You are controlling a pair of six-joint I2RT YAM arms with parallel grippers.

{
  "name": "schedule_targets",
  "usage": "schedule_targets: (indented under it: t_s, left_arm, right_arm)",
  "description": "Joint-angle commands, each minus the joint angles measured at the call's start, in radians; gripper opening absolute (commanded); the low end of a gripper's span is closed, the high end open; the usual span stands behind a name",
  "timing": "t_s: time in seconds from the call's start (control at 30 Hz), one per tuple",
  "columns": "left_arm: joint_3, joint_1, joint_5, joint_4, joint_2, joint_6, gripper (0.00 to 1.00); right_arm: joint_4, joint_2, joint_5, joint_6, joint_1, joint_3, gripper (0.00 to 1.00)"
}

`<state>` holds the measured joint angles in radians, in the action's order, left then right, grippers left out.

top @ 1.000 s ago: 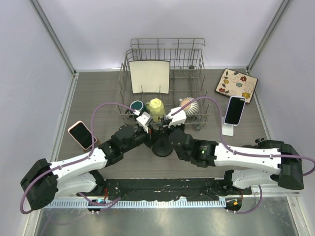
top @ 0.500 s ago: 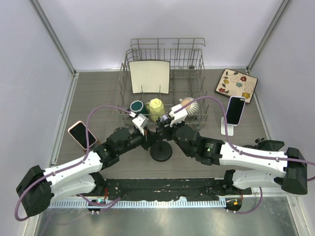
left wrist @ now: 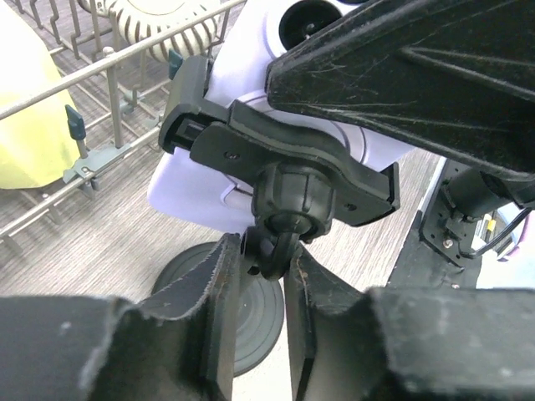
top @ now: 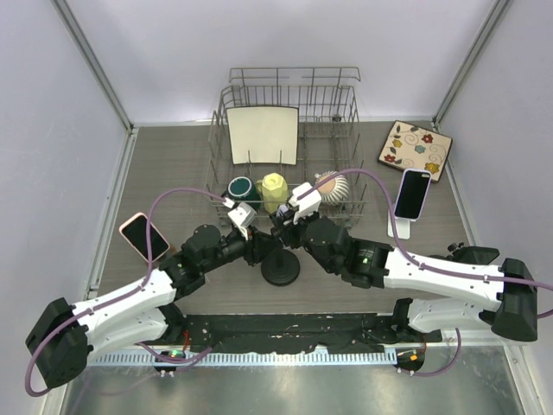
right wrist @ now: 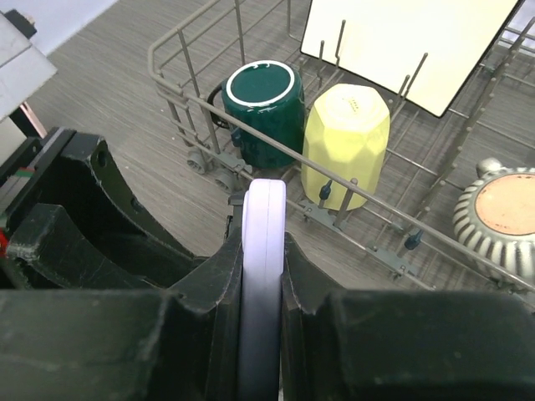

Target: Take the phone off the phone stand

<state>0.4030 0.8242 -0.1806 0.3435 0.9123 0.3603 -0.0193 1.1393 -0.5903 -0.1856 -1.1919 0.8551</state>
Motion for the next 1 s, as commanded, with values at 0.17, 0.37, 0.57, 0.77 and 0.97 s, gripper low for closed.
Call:
schedule_targets:
  t_s: [0.17, 0.37, 0.57, 0.77, 0.97]
  left_arm:
    - [0.066, -0.008, 0.079, -0.024, 0.066, -0.087, 0.55]
    - [0.120, 0.016, 0.056, -0.014, 0.115, -0.149, 0.66]
    - [0.148, 0.029, 0.069, 0.008, 0.138, -0.193, 0.61]
    - [0.149, 0.032, 0.087, 0.028, 0.140, -0.204, 0.29]
    - [0.145, 0.033, 0.211, 0.040, 0.128, -0.134, 0.00]
  right_arm:
    - [0.131, 0.068, 0.004, 0.115, -0.002, 0.081, 0.01]
    - [0.125, 0.117, 0.023, 0.117, -0.002, 0.114, 0.01]
    - [0.143, 0.131, 0.015, 0.104, -0.002, 0.137, 0.01]
    - [0.170, 0.142, 0.020, 0.086, -0.003, 0.147, 0.01]
    - [0.246, 0.160, -0.019, 0.023, -0.003, 0.157, 0.01]
